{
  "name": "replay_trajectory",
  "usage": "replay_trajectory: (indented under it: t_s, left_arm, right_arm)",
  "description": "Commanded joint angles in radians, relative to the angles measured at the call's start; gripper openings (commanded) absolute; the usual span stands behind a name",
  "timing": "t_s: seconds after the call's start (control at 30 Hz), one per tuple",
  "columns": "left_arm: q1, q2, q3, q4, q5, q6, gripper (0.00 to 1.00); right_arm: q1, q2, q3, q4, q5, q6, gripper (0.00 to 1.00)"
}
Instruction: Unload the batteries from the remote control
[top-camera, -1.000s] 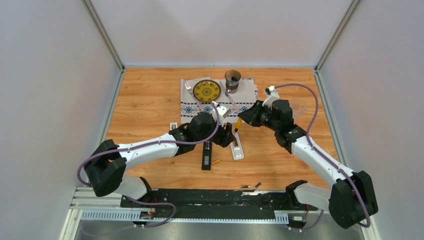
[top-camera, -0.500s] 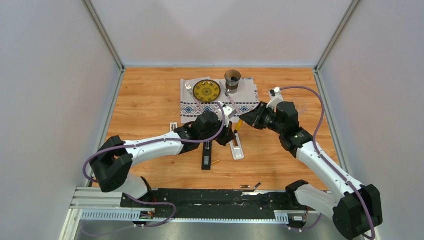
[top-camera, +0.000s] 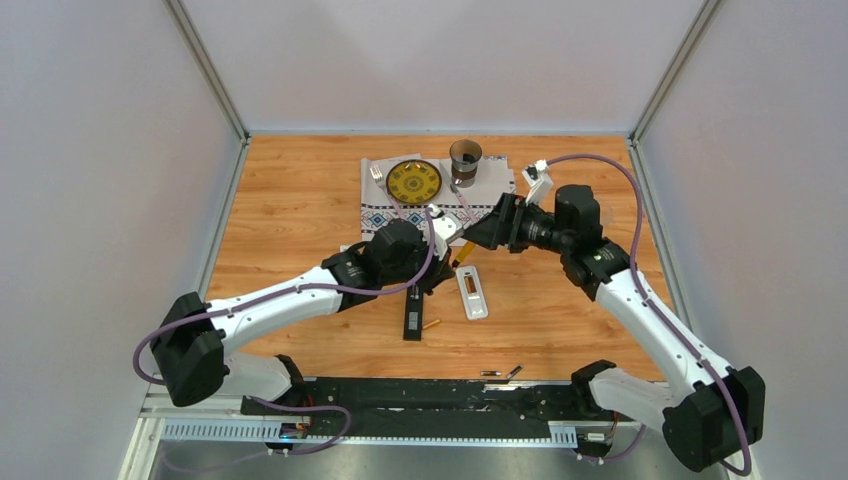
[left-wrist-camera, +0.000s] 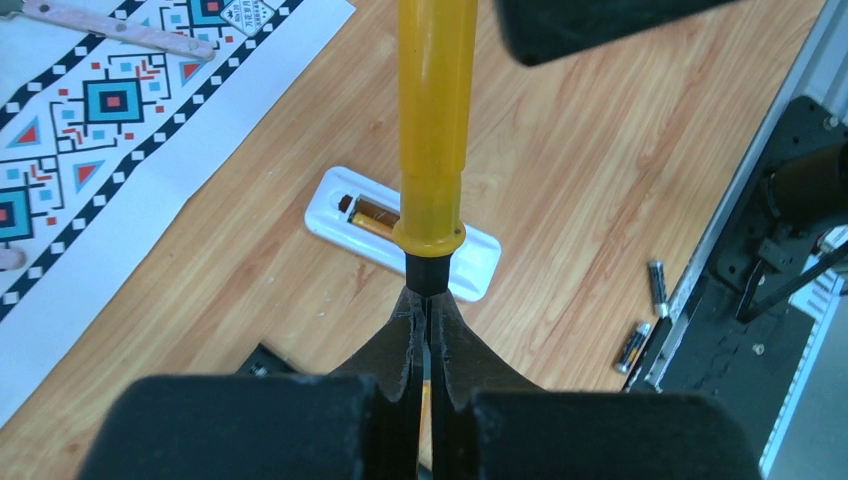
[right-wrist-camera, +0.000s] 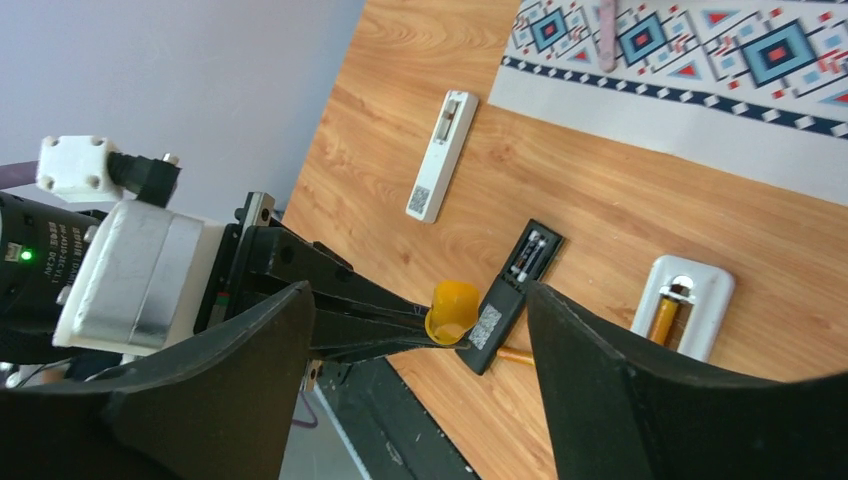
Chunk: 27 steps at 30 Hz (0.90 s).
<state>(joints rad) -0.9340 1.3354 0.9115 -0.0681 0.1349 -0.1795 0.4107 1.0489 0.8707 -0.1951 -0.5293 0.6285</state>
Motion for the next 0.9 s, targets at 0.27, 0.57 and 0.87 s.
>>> replay_trajectory:
  t_s: [0.27,0.57,0.87]
  left_arm:
    - [0.001,-0.054,0.087,-0.136,0.048,0.12,0.0]
    - [0.001,-0.071,0.067,-0.13,0.011,0.098,0.13]
    - [0.001,-0.16,0.003,-0.125,-0.023,0.054,0.57]
  right_arm:
    - [-0.007,0.108,0.079,-0.05,-0.23,-0.041,0.32]
    - [-0.007,0.095,0.065,-0.053,-0.207,-0.044,0.0]
    - [-0.009,0.071,0.056,-0.092,-0.062,-0.121,0.0]
